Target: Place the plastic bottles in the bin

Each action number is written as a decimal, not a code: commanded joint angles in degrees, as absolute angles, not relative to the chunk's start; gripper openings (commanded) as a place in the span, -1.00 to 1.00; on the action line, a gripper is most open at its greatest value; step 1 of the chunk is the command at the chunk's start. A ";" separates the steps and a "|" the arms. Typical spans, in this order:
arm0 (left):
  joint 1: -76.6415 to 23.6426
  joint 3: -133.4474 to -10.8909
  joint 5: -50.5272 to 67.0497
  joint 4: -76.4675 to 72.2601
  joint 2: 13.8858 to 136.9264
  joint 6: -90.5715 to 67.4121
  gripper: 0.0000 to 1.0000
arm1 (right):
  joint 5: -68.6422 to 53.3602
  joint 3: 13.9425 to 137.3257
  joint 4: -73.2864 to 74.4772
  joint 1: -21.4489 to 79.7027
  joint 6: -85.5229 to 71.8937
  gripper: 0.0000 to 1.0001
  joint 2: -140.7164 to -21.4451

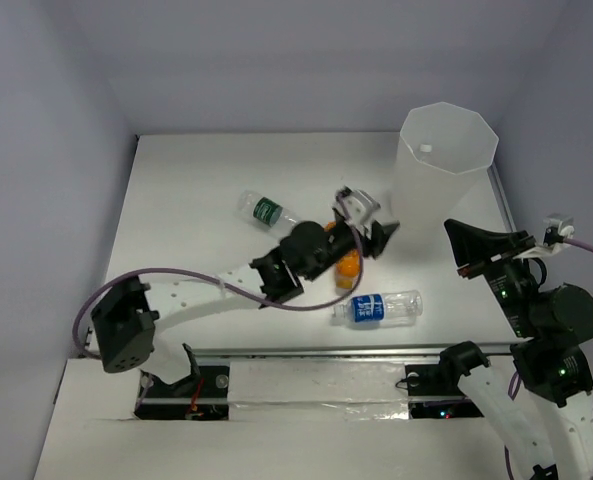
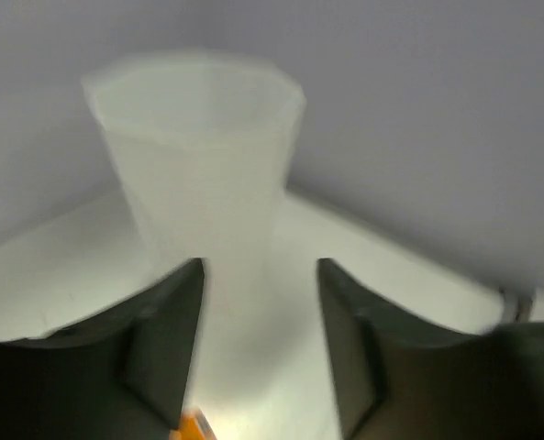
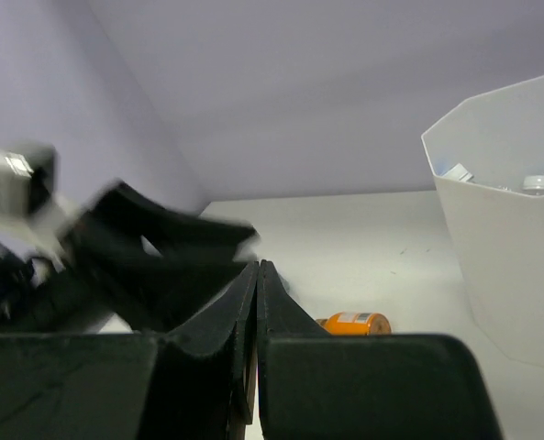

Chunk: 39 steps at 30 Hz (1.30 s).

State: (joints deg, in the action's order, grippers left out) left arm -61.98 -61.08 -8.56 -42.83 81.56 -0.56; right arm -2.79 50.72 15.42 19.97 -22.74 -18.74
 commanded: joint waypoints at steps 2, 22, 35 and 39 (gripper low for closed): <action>-69.42 -59.41 -10.02 -29.45 87.79 7.02 0.16 | -3.78 49.57 11.16 20.30 -23.82 -0.95 -19.25; -73.04 -67.85 7.89 -25.14 108.71 9.84 0.69 | -2.55 48.34 11.78 20.30 -23.99 -0.94 -20.65; -73.04 -69.61 9.13 -24.96 113.91 9.14 0.25 | -3.42 48.07 11.16 20.30 -24.26 -0.80 -22.24; -73.56 -69.08 10.02 -26.27 113.56 8.35 0.01 | -4.39 49.48 13.18 20.30 -23.91 -0.56 -23.38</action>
State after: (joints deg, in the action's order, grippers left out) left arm -73.03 -67.66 8.08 -24.18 113.91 9.26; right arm -3.44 47.81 14.46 19.97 -24.34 -22.41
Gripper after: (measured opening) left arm 0.543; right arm 0.192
